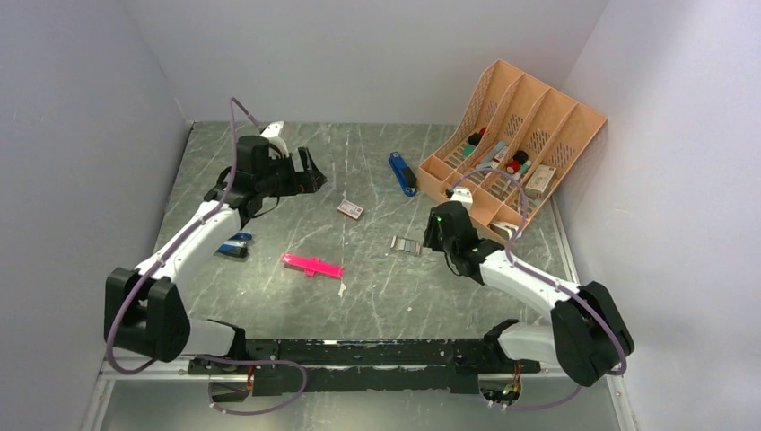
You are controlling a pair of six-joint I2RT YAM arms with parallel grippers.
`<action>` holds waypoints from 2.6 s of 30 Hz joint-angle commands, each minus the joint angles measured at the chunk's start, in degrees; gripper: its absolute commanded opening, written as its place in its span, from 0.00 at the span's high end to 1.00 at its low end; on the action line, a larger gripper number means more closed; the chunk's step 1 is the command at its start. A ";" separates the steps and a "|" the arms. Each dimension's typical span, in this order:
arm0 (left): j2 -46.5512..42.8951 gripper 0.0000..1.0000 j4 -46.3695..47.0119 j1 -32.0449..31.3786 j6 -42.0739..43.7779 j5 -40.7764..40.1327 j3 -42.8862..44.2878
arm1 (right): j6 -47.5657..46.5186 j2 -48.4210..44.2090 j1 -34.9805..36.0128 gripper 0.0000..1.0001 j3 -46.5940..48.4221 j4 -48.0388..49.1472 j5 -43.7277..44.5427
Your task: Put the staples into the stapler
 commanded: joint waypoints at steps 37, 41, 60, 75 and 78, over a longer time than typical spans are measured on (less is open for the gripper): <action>-15.99 0.06 -14.19 5.81 12.54 -1.20 -5.12 | -33.34 43.49 -5.92 0.40 60.38 -17.82 -9.33; -16.00 0.06 -14.24 6.79 12.70 -0.55 -5.39 | -34.50 50.04 -7.25 0.39 67.96 -20.18 -11.07; -14.86 0.08 -13.17 10.44 12.54 4.51 -5.85 | -36.26 65.96 -9.36 0.42 85.75 -30.19 -14.97; -14.91 0.09 -12.16 12.51 11.88 7.25 -6.46 | -36.73 65.15 -9.36 0.77 84.34 -27.84 -16.51; -14.86 0.09 -12.06 12.95 11.84 7.46 -6.55 | -36.91 61.50 -9.05 0.87 81.42 -24.86 -17.01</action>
